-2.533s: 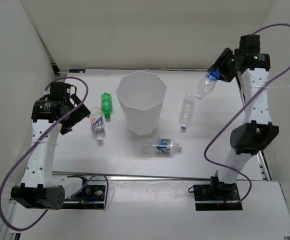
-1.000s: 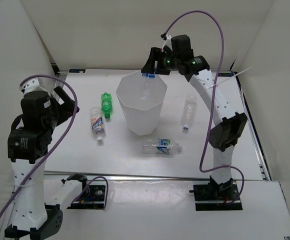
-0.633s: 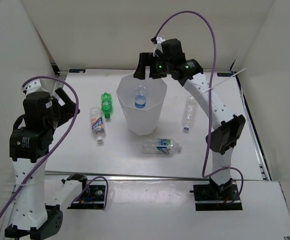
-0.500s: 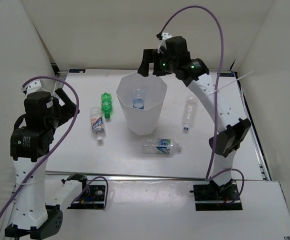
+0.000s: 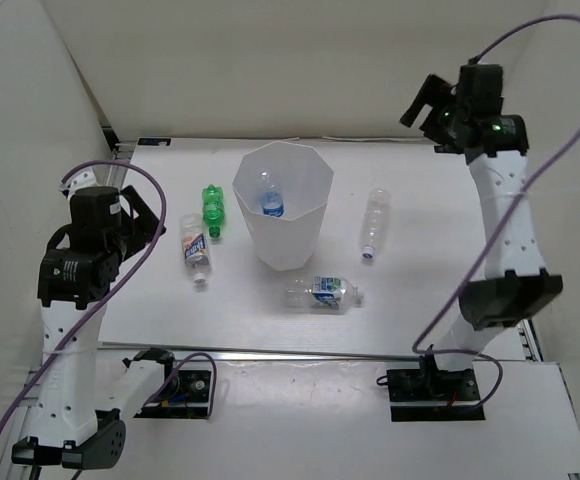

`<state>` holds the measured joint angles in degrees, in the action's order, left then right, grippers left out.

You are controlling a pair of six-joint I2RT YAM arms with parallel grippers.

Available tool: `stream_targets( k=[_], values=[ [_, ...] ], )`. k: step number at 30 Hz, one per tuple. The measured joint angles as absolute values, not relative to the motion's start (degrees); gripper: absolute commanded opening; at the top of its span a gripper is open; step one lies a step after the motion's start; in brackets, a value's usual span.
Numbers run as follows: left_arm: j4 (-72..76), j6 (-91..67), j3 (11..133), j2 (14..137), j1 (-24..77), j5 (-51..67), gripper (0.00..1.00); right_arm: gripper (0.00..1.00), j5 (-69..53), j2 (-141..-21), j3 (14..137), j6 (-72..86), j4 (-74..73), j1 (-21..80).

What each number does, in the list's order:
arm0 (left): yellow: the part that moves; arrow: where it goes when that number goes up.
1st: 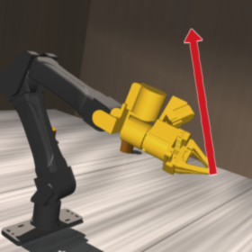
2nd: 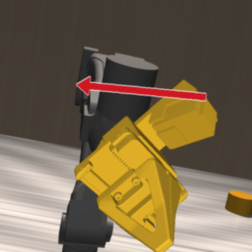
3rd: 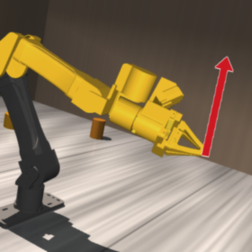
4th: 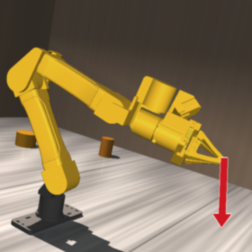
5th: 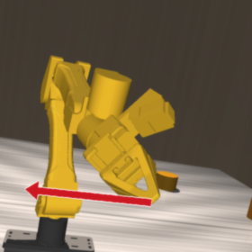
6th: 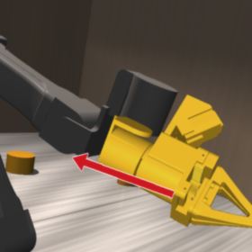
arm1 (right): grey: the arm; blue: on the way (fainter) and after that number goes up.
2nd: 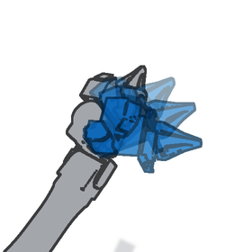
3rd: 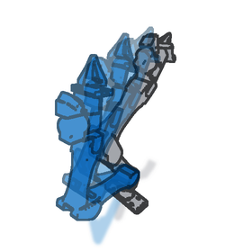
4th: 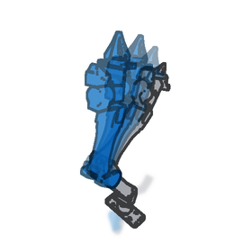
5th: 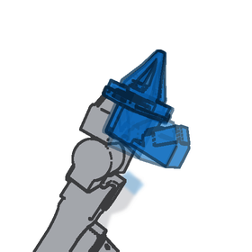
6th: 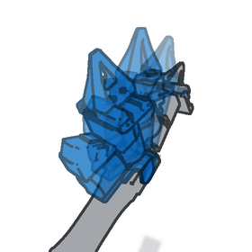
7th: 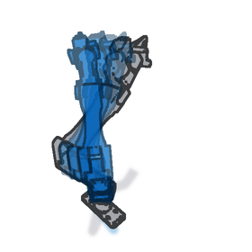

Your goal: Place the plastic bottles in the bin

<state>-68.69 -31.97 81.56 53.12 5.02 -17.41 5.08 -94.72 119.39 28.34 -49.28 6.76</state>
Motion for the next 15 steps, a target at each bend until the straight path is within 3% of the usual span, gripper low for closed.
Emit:
stream_targets(
  k=[6, 15],
  values=[
    [-68.95, -32.82, 78.74, 52.93, 5.02, -16.60, 0.99, 1.00, -4.40, -108.51, 114.87, 28.08, -56.45, 5.23],
    [-68.99, -33.52, 78.48, 57.41, 5.02, -13.80, 0.99, 1.00, -11.97, -119.31, 117.56, 26.70, -60.27, 4.58]
  ],
)
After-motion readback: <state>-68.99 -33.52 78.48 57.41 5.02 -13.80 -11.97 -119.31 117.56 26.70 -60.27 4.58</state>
